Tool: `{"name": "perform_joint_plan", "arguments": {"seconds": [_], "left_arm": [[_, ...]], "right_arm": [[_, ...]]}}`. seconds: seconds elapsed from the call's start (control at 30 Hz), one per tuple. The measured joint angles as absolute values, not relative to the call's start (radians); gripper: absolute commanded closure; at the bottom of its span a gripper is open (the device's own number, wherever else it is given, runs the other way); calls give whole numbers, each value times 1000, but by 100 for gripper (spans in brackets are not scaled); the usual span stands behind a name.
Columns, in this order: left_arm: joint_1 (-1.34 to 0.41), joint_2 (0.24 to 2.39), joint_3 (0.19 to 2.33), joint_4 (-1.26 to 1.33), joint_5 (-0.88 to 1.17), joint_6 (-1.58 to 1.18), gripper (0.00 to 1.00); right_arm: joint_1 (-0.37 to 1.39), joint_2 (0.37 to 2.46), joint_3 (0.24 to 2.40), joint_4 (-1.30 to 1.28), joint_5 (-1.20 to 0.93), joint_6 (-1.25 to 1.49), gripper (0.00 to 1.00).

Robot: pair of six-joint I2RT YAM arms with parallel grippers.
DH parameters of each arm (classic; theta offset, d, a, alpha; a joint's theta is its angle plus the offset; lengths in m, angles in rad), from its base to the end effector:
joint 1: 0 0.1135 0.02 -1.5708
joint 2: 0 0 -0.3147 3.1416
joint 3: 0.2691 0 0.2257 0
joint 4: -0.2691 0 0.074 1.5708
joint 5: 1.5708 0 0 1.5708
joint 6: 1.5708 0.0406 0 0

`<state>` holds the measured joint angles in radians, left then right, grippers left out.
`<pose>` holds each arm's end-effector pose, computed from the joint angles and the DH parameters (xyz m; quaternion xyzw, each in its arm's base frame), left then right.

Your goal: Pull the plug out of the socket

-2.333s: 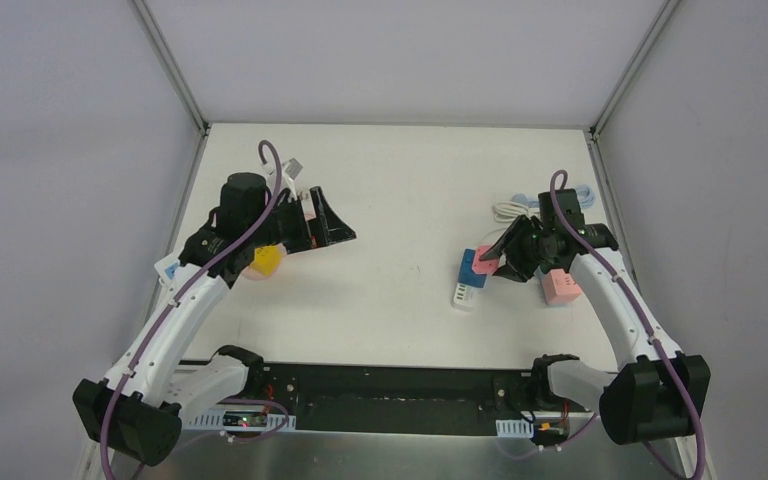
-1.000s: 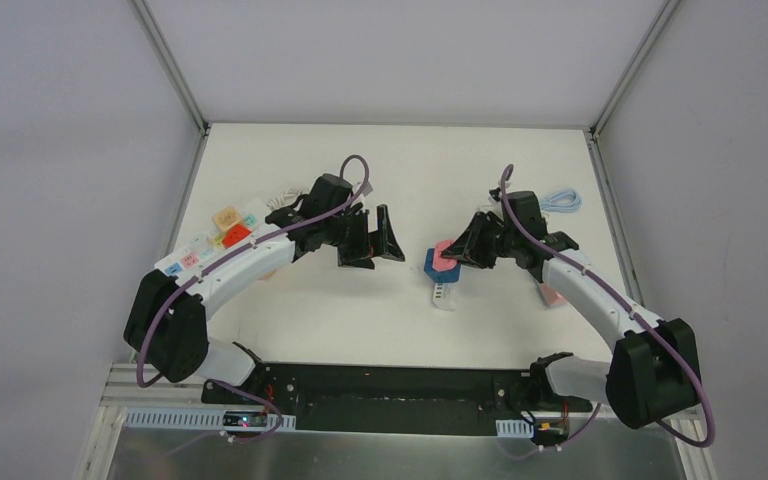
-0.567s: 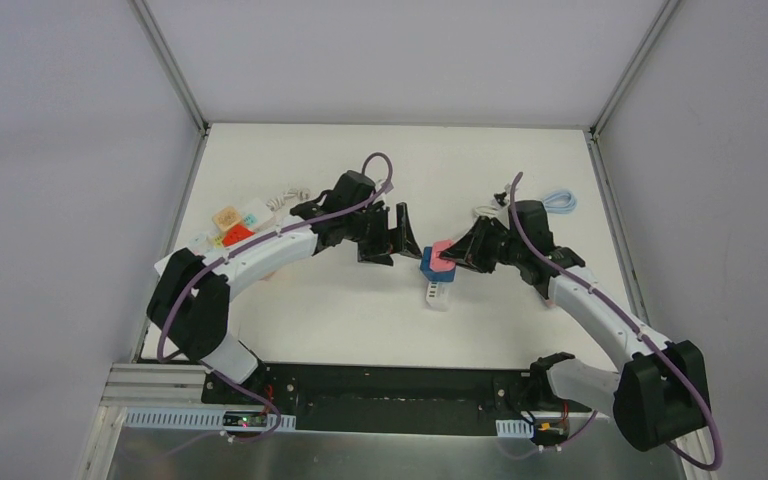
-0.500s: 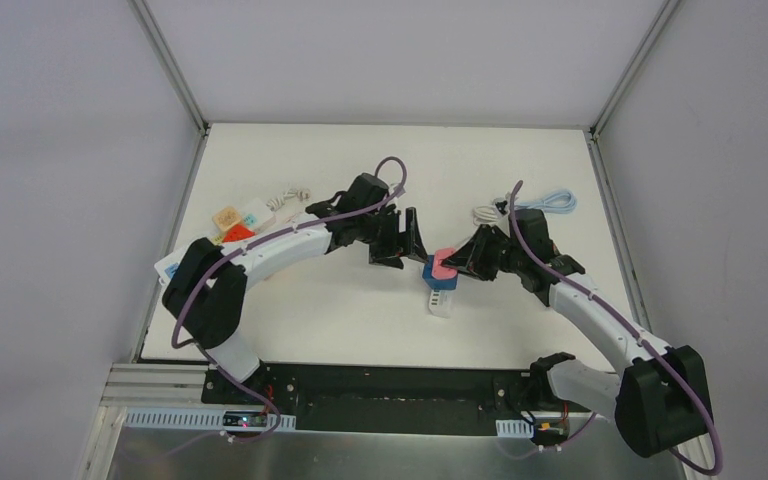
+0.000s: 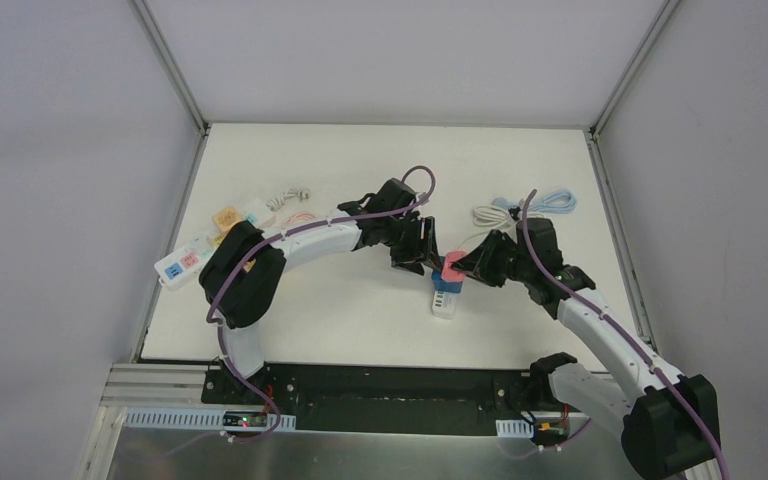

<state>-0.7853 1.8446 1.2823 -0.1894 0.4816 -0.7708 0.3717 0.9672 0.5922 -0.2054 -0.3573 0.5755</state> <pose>0.2706 -0.2972 0.2761 0.1014 0.8901 -0.4272 0.1219 0.1435 0.0712 0.2873 0.0041 0.8700 0.3524 0.3449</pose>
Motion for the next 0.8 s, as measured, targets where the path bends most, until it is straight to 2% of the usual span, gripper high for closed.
{"name": "perform_joint_plan", "arguments": {"seconds": [0.07, 0.1, 0.17, 0.23, 0.47, 0.8], "left_arm": [[-792, 1861, 1302, -195, 488, -770, 52], [-799, 1870, 1315, -196, 489, -769, 53], [-817, 1887, 1339, -201, 488, -762, 54], [-830, 1894, 1353, -211, 484, -751, 55], [-870, 1913, 1393, -249, 441, -717, 61], [-889, 1958, 1438, -290, 432, -720, 65]], "right_arm": [[370, 960, 599, -232, -336, 583, 67], [370, 961, 607, -259, -319, 585, 71], [372, 973, 628, -329, -294, 591, 89], [372, 995, 679, -397, -282, 603, 100], [379, 1106, 844, -622, -216, 601, 100], [382, 1141, 934, -768, -180, 594, 100]]}}
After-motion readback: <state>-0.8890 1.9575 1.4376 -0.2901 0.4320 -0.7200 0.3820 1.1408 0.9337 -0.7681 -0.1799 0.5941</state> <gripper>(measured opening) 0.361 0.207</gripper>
